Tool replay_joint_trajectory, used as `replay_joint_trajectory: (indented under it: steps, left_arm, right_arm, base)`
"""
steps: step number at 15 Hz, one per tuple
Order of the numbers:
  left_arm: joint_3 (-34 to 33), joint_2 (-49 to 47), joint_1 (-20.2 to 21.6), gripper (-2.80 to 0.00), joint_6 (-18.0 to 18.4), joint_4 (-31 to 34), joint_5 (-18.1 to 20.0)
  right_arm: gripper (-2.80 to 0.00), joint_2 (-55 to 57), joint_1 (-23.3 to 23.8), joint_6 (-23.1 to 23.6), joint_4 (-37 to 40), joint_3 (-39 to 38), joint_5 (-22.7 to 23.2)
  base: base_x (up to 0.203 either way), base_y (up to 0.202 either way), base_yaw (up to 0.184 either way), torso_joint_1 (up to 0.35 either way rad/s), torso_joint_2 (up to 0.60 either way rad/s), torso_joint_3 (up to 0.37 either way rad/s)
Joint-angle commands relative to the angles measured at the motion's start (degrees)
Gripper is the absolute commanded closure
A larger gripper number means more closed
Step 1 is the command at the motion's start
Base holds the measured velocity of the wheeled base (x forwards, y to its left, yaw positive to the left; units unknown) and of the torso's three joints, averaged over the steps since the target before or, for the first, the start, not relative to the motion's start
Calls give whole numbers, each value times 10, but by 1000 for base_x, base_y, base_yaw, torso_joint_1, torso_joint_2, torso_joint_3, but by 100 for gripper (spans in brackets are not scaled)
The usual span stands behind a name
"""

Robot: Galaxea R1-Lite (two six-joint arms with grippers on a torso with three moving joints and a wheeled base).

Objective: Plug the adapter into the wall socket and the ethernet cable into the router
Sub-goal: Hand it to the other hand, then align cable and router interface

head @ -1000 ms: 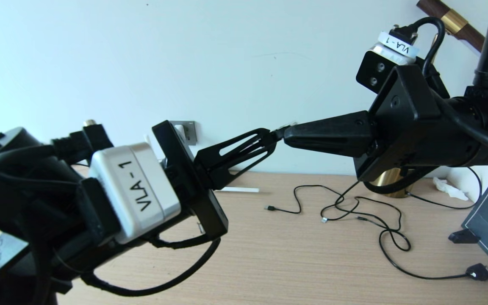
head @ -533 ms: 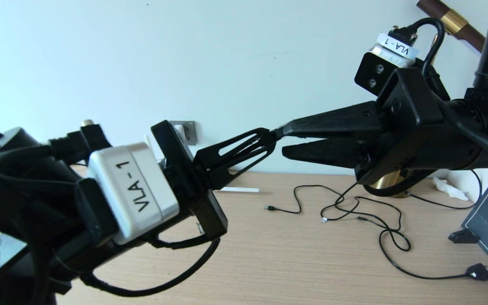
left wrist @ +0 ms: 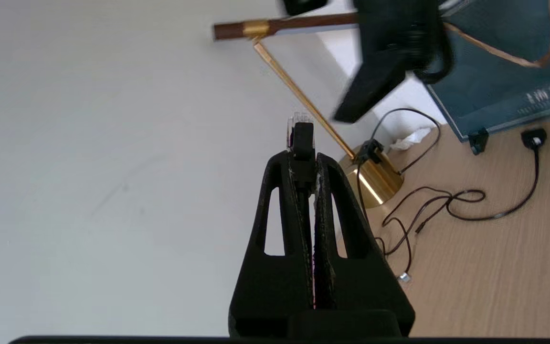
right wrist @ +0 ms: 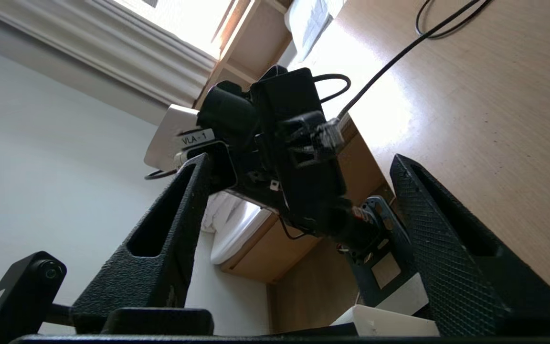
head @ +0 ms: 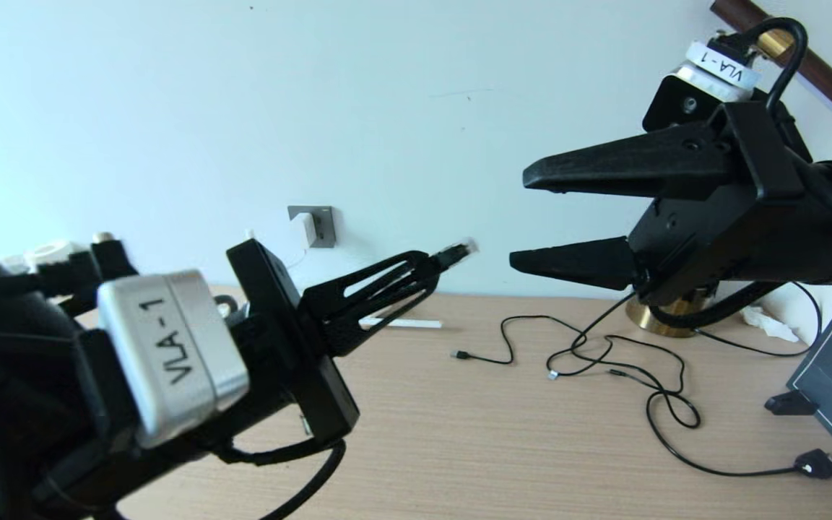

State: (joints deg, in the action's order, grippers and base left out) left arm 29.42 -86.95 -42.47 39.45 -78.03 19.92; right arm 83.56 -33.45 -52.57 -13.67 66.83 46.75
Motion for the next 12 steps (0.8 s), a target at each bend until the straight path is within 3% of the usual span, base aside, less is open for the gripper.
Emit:
replay_joint_trajectory:
  steps: [1, 2, 6, 8, 10, 12]
  left_arm:
    - [-3, 33, 2, 0, -82, -2, -64]
    - [1, 36, 4, 0, -127, 0, -89]
    - [0, 52, 87, 0, -250, 4, -136]
    - [-7, 55, 137, 0, -307, 20, -149]
    - [-11, 52, 175, 0, -371, 55, -167]
    - [-13, 49, 198, 0, -394, 90, -190]
  right_arm:
    - [-228, -32, 14, -1, -1, -18, 3]
    - [0, -52, 24, 0, -1, -34, 3]
    - [0, -144, 101, 2, 1, -96, -1]
    - [0, -202, 173, 24, 3, -132, -6]
    - [0, -252, 265, 73, 22, -157, -17]
    - [0, -289, 374, 174, 80, -165, -47]
  base:
    - [0, 0, 0, 0, 0, 0]
    - [0, 0, 0, 0, 0, 0]
    - [0, 0, 0, 0, 0, 0]
    - [0, 0, 0, 0, 0, 0]
    - [0, 0, 0, 0, 0, 0]
    - [0, 0, 0, 0, 0, 0]
